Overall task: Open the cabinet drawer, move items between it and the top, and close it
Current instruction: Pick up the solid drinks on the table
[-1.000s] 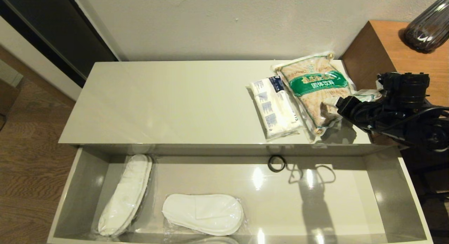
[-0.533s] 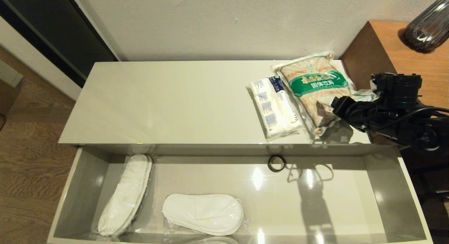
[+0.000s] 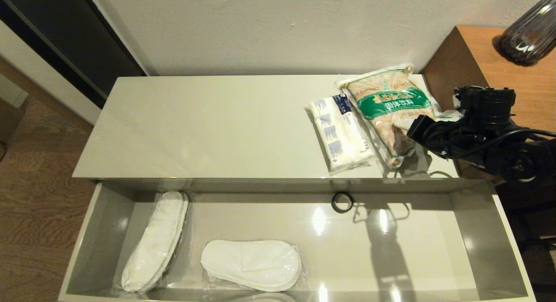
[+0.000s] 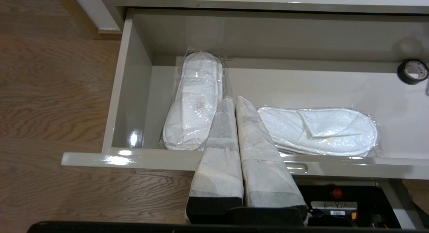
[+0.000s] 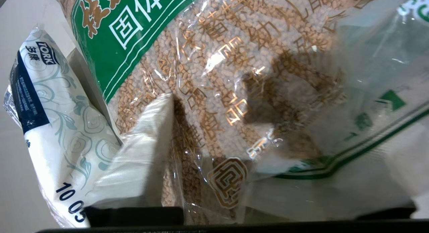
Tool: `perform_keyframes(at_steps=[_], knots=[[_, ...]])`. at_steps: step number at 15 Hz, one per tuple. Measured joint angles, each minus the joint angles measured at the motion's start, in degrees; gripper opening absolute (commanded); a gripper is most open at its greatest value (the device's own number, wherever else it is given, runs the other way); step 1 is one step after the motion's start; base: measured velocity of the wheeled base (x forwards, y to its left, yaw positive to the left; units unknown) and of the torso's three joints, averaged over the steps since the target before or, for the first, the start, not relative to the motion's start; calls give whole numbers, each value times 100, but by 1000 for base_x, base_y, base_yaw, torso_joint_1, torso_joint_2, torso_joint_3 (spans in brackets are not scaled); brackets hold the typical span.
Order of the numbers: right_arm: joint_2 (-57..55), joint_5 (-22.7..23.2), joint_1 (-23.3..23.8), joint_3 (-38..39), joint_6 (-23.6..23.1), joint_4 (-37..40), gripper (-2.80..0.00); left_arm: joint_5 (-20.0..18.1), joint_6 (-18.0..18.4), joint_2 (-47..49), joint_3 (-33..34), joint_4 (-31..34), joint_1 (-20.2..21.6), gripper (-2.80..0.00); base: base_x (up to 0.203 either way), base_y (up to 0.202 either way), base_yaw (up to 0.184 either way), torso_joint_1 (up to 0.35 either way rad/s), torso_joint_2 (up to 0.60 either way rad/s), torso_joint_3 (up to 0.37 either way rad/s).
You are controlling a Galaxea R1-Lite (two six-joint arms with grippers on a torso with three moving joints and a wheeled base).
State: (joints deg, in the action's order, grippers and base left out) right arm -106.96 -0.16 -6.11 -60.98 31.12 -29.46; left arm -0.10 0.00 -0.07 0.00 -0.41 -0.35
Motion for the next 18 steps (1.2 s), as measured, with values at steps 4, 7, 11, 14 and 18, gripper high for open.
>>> perform_keyframes(at_steps=[4, 7, 11, 14, 18], knots=[[67, -9, -69, 37, -26, 109, -280, 0, 0, 0, 0, 0, 2, -280, 0, 0, 0, 0, 0, 0], [167, 13, -78, -45, 21, 508, -280, 1, 0, 0, 0, 0, 5, -280, 0, 0, 0, 0, 0, 0], [274, 26, -101, -103, 38, 835, -280, 0, 0, 0, 0, 0, 6, -280, 0, 0, 0, 0, 0, 0], [467, 48, -106, -116, 197, 1209, -280, 0, 0, 0, 0, 0, 6, -280, 0, 0, 0, 0, 0, 0], [746, 68, -111, -294, 459, 1732, -280, 2, 1, 0, 0, 0, 5, -280, 0, 0, 0, 0, 0, 0]])
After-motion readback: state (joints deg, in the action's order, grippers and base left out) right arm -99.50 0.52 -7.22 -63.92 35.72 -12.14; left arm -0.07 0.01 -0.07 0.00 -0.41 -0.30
